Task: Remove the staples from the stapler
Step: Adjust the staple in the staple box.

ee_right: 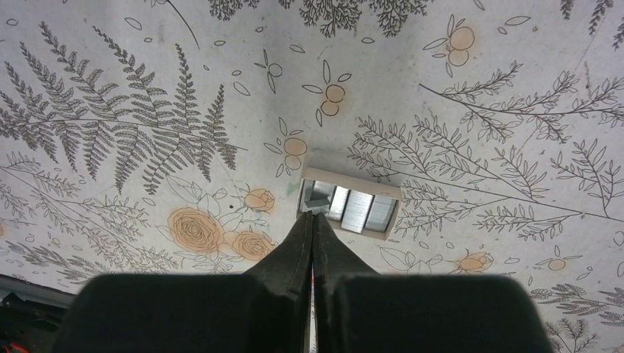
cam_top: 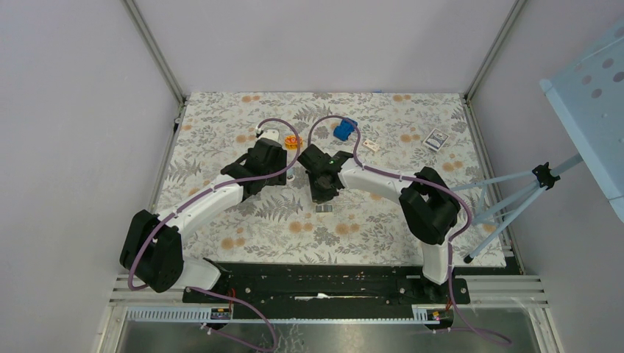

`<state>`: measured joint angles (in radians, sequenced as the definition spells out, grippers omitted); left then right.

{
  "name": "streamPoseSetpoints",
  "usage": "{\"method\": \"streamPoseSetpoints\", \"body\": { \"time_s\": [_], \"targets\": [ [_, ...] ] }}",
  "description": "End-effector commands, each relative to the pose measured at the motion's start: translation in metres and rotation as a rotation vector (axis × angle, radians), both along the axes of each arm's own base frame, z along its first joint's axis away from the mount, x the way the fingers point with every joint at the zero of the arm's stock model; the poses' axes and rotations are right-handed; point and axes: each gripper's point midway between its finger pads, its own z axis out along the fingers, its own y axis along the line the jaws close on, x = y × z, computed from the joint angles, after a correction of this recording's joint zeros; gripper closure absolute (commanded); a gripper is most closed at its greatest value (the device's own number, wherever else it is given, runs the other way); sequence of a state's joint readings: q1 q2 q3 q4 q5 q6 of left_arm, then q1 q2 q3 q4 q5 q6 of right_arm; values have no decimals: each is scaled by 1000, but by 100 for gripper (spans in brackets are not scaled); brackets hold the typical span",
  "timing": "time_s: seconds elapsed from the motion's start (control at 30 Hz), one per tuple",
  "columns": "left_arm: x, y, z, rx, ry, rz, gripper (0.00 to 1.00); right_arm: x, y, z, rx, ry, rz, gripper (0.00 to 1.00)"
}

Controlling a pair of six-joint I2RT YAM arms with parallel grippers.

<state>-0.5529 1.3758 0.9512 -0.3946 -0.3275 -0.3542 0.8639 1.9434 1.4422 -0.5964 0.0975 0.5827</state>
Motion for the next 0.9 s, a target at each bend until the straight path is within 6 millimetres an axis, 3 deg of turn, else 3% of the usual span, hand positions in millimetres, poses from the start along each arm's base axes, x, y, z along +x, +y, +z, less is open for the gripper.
{"method": "streamPoseSetpoints", "body": {
  "time_s": [0.0, 0.07, 0.3, 0.47, 0.67, 0.87],
  "targets": [
    [9, -3, 23, -22, -79, 1, 34, 7, 0, 23, 19, -65, -9, 100],
    [9, -3, 23, -22, -79, 1, 34, 6, -1, 20, 6, -53, -3, 99],
    [10, -2, 23, -17, -82, 6, 34, 1, 6, 9, 17, -6, 26, 73],
    [9, -2, 22, -14, -80, 3, 34, 1, 11, 6, 28, 8, 32, 63],
    [9, -3, 23, -17, -82, 3, 33, -5, 12, -7, 12, 57, 38, 59],
    [9, -3, 22, -17, -80, 3, 34, -6, 12, -15, -3, 74, 34, 63]
  ]
}}
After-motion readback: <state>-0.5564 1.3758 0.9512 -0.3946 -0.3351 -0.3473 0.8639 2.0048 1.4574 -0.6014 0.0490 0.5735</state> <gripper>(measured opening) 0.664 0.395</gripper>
